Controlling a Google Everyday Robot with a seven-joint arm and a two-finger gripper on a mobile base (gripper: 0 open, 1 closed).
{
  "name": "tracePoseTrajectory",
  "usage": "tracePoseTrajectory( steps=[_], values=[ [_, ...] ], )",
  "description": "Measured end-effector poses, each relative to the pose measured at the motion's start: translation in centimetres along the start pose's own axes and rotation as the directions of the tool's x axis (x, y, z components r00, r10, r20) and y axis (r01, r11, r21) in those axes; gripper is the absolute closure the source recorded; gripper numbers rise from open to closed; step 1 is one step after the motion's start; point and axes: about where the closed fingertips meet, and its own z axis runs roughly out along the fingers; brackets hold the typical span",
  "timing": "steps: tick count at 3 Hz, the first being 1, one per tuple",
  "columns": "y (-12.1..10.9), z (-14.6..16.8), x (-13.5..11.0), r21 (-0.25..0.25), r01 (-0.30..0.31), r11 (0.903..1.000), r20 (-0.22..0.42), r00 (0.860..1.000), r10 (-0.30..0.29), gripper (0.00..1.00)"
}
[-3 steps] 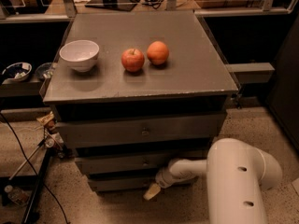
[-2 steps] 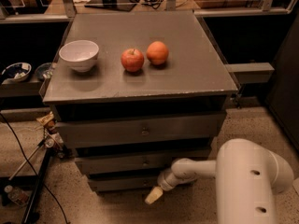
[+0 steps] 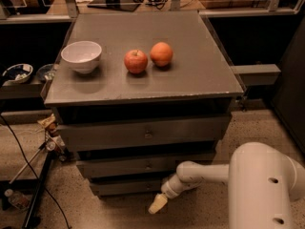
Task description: Open bottom drawer
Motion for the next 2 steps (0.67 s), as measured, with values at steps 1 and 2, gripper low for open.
tracePoseTrajectory(
  steps=[1, 2],
  values=[
    [-0.8, -0.1, -0.5, 0.053, -0.006, 0.9986, -0.001, 1.000, 0.006, 0.00],
    [-2.8, -0.3, -1.7, 0.136, -0.008, 0.9907, -0.006, 1.000, 0.009, 0.00]
  ],
)
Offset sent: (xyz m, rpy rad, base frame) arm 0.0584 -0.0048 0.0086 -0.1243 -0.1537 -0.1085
